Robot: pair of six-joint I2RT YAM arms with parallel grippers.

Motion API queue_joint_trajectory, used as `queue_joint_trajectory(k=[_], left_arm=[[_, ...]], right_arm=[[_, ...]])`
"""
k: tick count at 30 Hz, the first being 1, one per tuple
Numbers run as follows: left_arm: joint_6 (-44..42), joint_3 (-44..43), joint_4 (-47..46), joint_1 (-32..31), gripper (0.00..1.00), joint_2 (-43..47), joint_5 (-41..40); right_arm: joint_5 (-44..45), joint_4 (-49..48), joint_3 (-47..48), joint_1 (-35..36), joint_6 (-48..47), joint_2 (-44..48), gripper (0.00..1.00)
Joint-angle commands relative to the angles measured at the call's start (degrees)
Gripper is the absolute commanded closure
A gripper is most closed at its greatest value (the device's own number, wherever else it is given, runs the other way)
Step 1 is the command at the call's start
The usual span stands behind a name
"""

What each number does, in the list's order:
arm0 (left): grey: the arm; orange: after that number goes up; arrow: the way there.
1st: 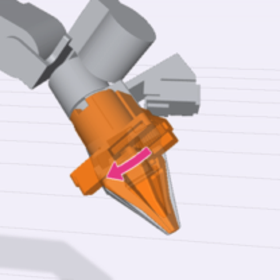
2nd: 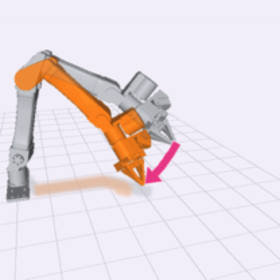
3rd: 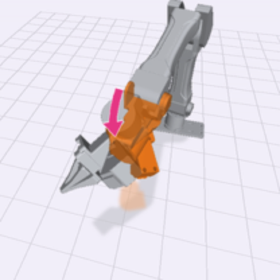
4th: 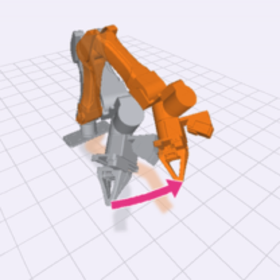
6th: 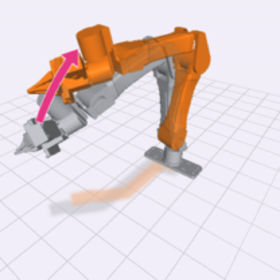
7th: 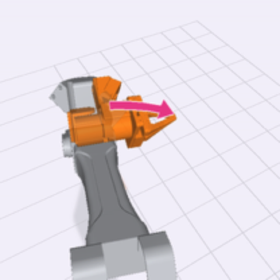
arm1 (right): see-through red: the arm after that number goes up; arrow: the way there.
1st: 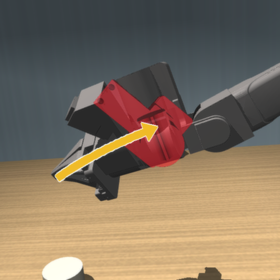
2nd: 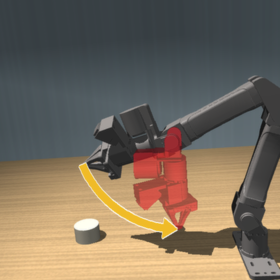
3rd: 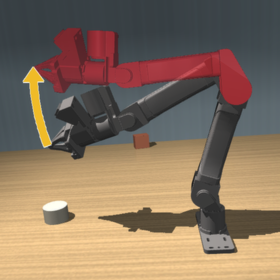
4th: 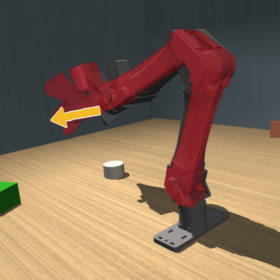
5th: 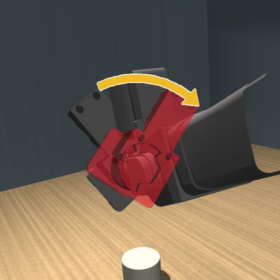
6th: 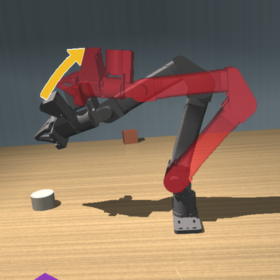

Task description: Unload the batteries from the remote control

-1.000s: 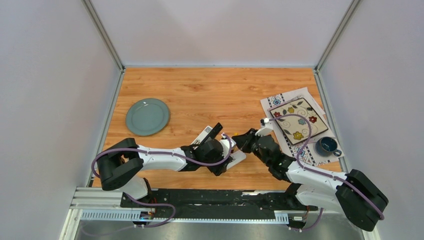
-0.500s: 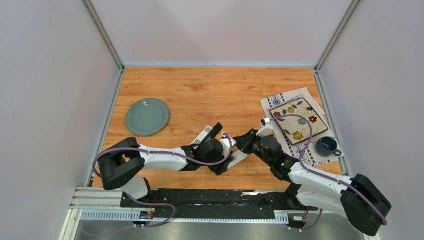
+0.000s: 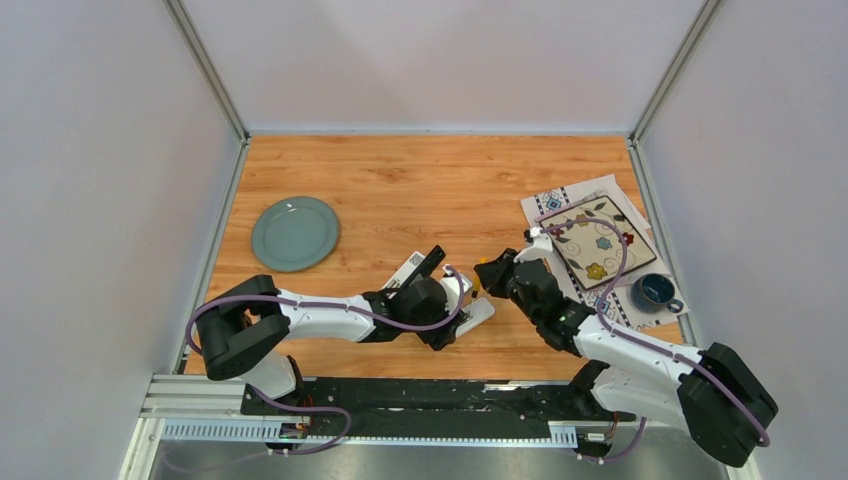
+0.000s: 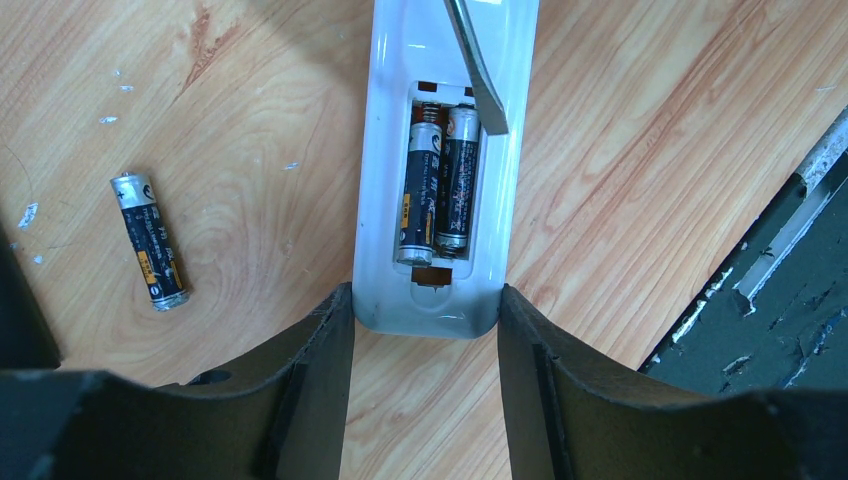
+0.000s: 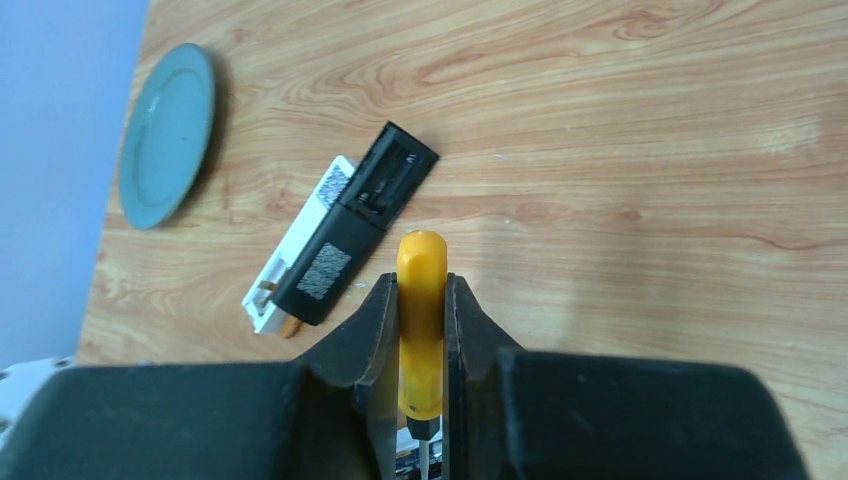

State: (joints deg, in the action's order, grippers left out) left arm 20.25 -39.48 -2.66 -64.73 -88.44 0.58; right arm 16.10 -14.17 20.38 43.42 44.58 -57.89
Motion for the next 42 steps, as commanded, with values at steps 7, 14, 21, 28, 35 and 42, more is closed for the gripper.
queue_joint_trajectory(k=[7, 14, 21, 28, 35, 42], left_arm=[[0.49, -0.07, -0.42, 0.13, 1.0, -0.76, 0.65], [0.4, -0.33, -0.33, 0.04, 1.0, -0.94, 0.65], [0.4, -0.24, -0.24, 0.13, 1.0, -0.85, 0.56], [0.32, -0.24, -0.33, 0.04, 1.0, -0.94, 0.65], [0.23, -0.42, -0.07, 0.04, 1.0, -0.77, 0.65], [0.14, -0.59, 0.28, 0.13, 1.0, -0.59, 0.56]], right_arm=[[4.21, -2.61, 4.31, -0.53, -2.92, -6.44, 1.0], [3.94, -3.4, 5.02, -0.53, -2.92, -9.7, 1.0], [5.0, -3.58, 5.72, 0.0, -3.71, -12.42, 1.0], [6.13, -4.11, 6.42, 1.93, -3.97, -15.76, 1.0], [14.39, -1.82, 7.92, 6.15, -3.88, -16.03, 1.0], [11.24, -3.05, 8.88, 6.68, -1.95, -17.96, 1.0]])
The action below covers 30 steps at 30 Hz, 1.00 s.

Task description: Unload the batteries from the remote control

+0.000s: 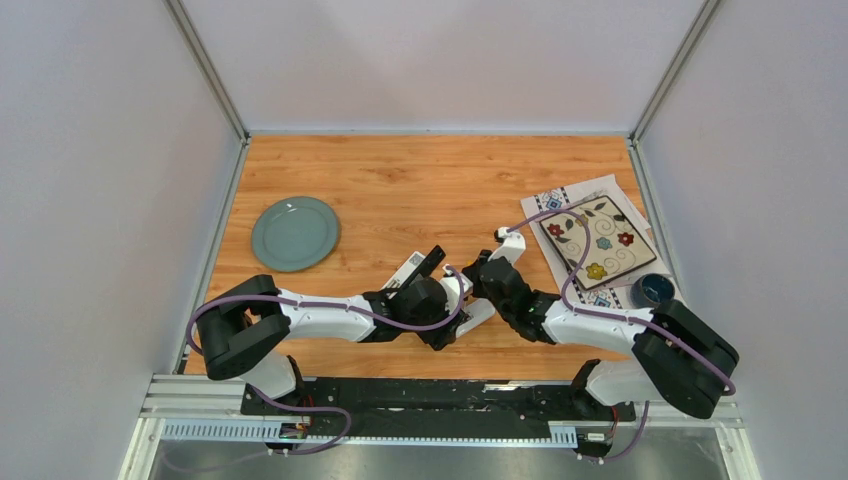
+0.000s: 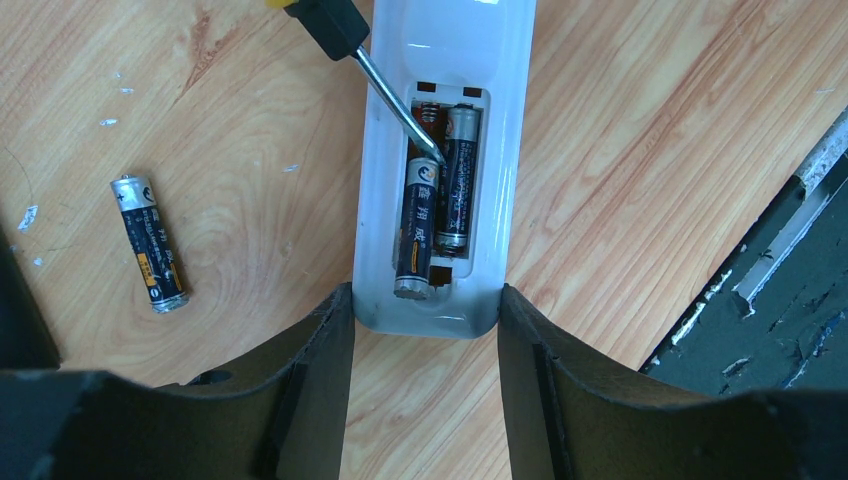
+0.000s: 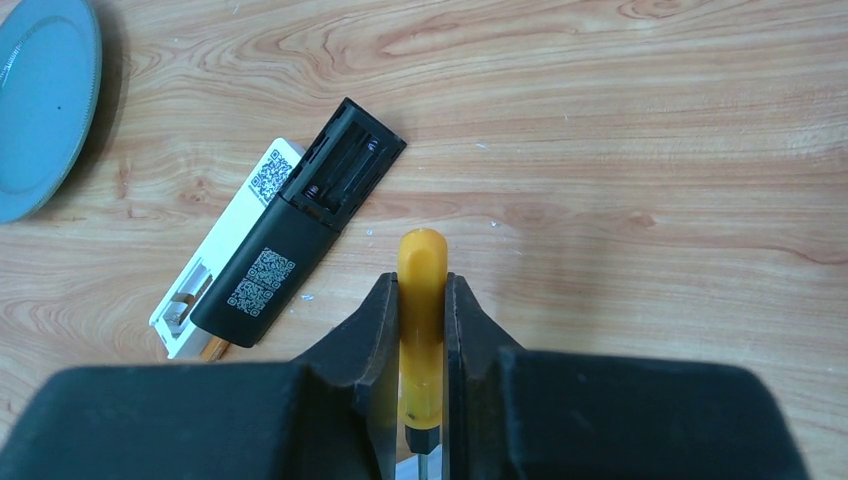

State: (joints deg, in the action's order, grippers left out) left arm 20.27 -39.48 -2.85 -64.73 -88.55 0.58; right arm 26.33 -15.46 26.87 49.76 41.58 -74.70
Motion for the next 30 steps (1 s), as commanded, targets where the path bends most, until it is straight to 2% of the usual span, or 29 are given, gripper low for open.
queue_joint_trajectory(k=[1, 12, 19, 22, 23, 25, 26, 30], left_arm=[[0.12, -0.68, 0.48, 0.13, 1.0, -0.48, 0.48], [-0.23, -0.33, 1.36, 0.04, 1.0, 0.4, -0.32], [-1.46, -0.59, 5.66, 0.04, 0.98, 1.63, -6.2], [-2.08, -0.59, 6.8, 0.04, 0.84, 2.07, -7.17], [-2.25, -0.42, 7.07, 0.13, 0.72, 2.33, -7.34], [-2.61, -0.5, 7.68, 0.13, 0.6, 2.95, -7.96], [-2.78, -0.42, 7.77, 0.04, 0.51, 3.03, -8.05], [-3.83, -0.68, 8.3, 0.04, 0.39, 3.74, -8.23]], right_arm=[[0.4, -1.85, 2.66, 0.34, 1.39, -1.33, 1.0], [-5.93, -1.41, 4.59, 0.43, 5.09, 0.25, 1.0], [-14.01, -2.9, 6.79, 0.34, 3.33, 0.34, 1.0], [-16.66, -2.29, 7.14, 0.25, 3.94, 1.57, 1.0], [-17.27, -2.46, 6.79, -0.44, 5.08, 2.96, 1.0], [-18.15, -3.43, 5.48, -1.5, 6.05, 4.64, 1.0], [-18.33, -3.26, 5.21, -2.55, 6.31, 6.74, 1.0], [-17.19, -0.36, 4.94, -4.84, 4.75, 11.32, 1.0]])
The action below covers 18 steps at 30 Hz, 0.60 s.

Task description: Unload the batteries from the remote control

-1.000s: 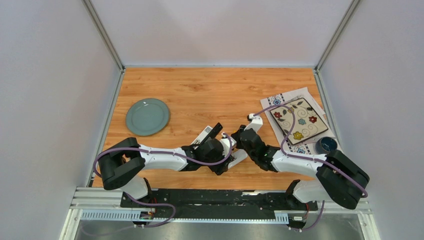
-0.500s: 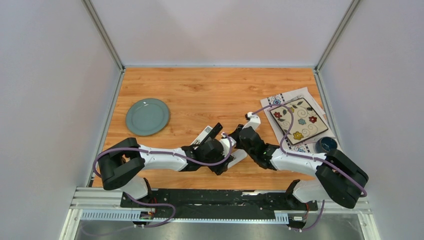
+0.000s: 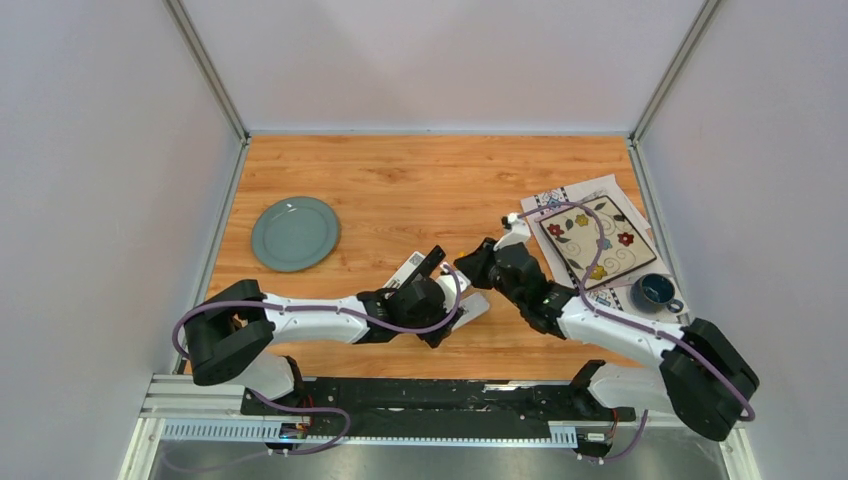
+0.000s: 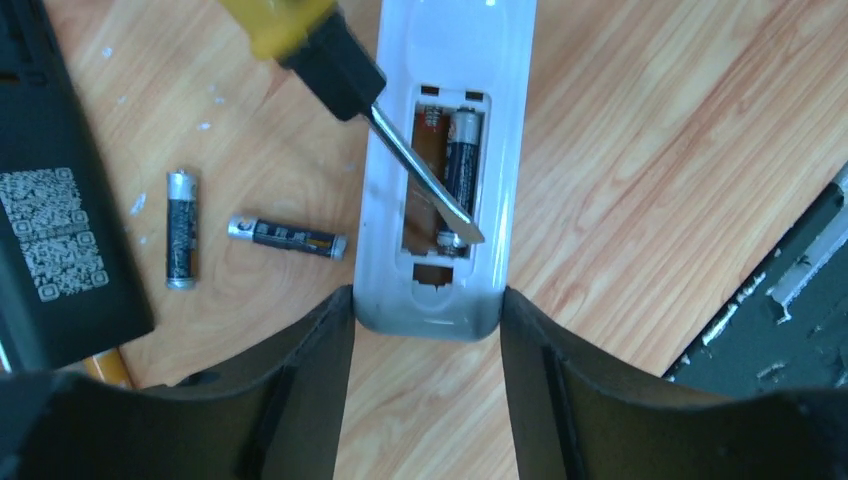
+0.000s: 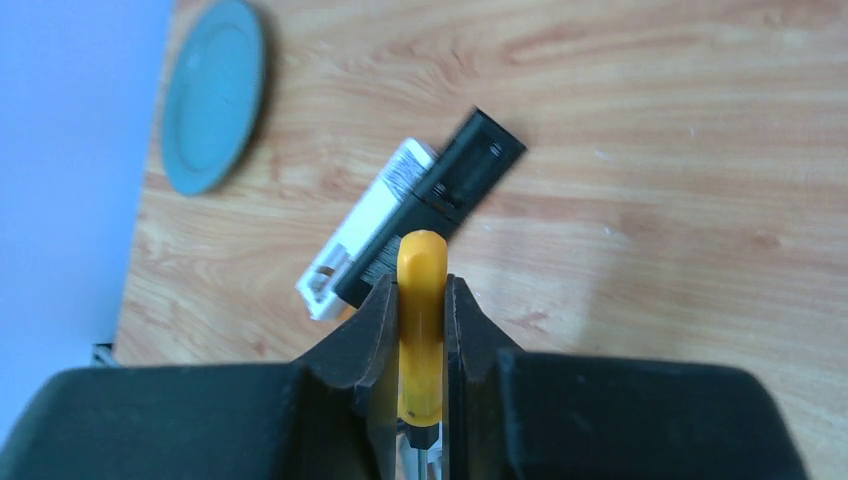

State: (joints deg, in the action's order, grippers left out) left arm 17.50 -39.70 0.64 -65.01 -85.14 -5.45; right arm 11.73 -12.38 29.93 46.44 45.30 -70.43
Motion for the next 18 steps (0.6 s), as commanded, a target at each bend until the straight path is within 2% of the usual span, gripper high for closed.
queue_joint_trajectory(k=[1, 3, 11, 18], left_arm=[[-1.41, -0.64, 4.89, 0.33, 0.37, 0.24, -2.37], [-2.55, -1.51, 5.77, 0.33, 0.34, -0.37, -2.54], [-5.81, -4.5, 7.17, 0.41, 0.32, -3.1, -1.67], [-5.02, -3.98, 8.23, 0.33, 0.31, -0.64, -2.02]], right_arm=[[-2.41, -2.39, 1.8, -2.13, 0.67, 7.85, 1.0], [-1.88, -1.07, 1.45, -4.33, -0.12, 9.7, 1.0], [-3.2, 2.97, -0.66, -11.45, -1.53, 13.56, 1.0], [-3.82, 3.51, -1.63, -12.33, -1.88, 14.62, 1.0]])
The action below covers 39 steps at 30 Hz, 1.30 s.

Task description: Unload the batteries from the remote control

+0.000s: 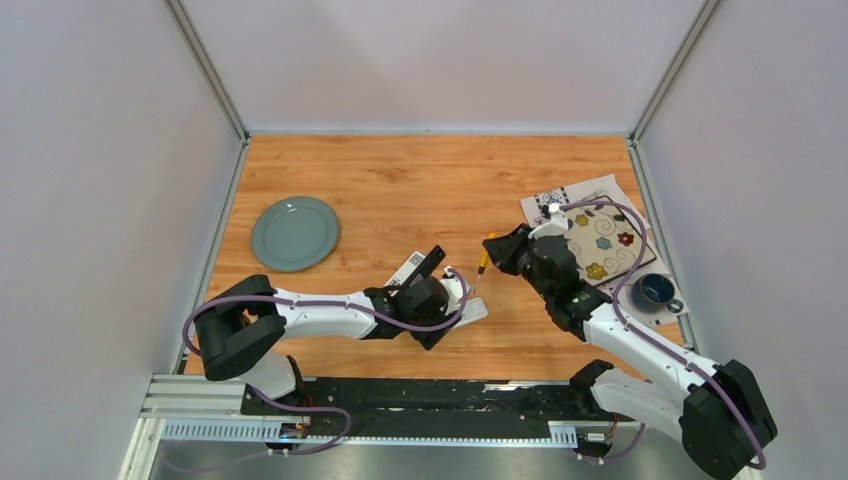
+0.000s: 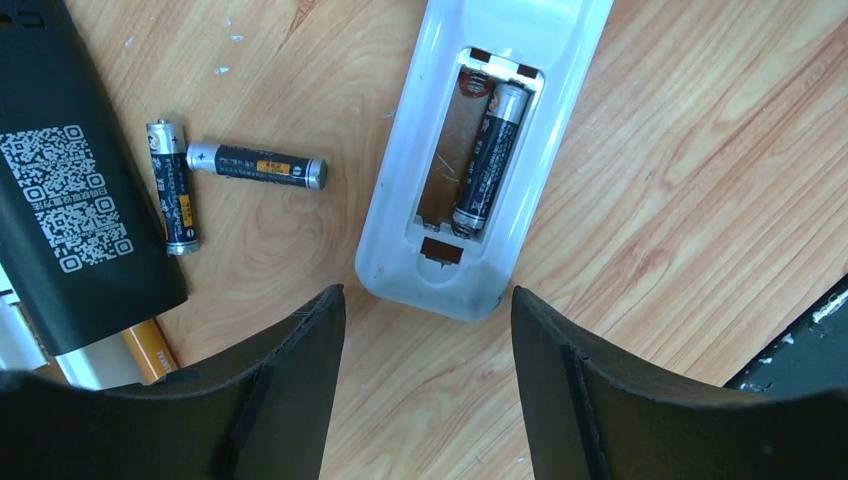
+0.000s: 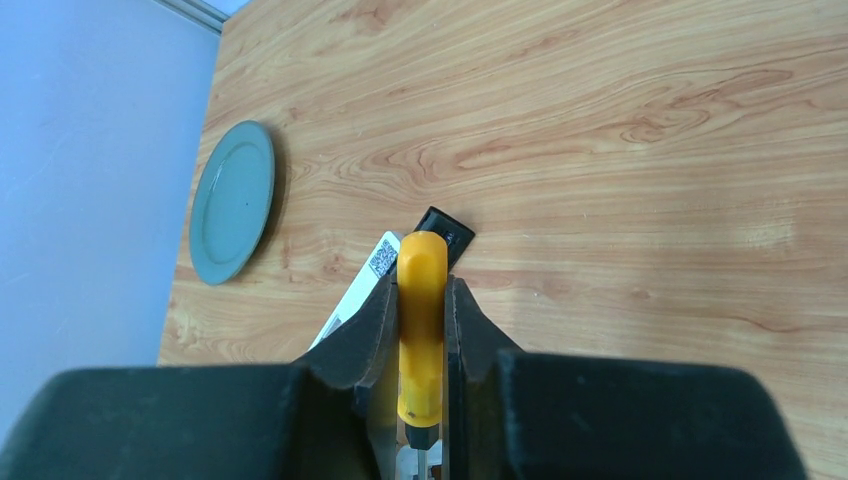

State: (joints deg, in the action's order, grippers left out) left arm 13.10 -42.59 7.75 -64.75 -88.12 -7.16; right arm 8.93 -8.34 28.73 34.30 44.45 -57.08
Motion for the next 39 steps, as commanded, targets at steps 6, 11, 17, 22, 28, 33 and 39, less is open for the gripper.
queue_joint_trajectory(k=[6, 11, 17, 22, 28, 33, 39], left_arm=[[0.43, -0.74, 4.03, 0.06, 0.35, 6.81, -0.05], [2.27, 0.31, 3.42, -0.02, 0.59, 10.24, 3.11], [3.24, -0.04, 1.05, -0.99, 0.94, 6.66, 6.45], [2.98, -0.91, -1.24, -3.36, 1.0, 1.82, 6.89], [4.3, -1.53, -0.63, -3.72, 1.0, -3.02, 5.75], [4.65, -1.62, -0.01, -3.63, 1.0, -3.99, 2.77], [4.3, -2.24, 2.88, -3.36, 1.0, -5.22, -1.18]], right_arm=[[-1.19, -1.06, -0.17, -0.29, -1.29, -1.71, 1.0], [-1.81, -1.86, 0.36, -0.47, -1.38, -4.0, 1.0], [-2.42, -1.86, 0.71, -1.52, -1.64, -4.44, 1.0], [-2.43, -0.8, 0.63, -2.49, -2.26, -3.13, 1.0], [-3.21, 0.16, 0.36, -4.24, -2.7, -2.25, 1.0], [-4.18, 0.52, 0.54, -5.48, -3.22, -2.42, 1.0], [-4.8, 0.69, 0.54, -5.92, -3.31, -2.33, 1.0]])
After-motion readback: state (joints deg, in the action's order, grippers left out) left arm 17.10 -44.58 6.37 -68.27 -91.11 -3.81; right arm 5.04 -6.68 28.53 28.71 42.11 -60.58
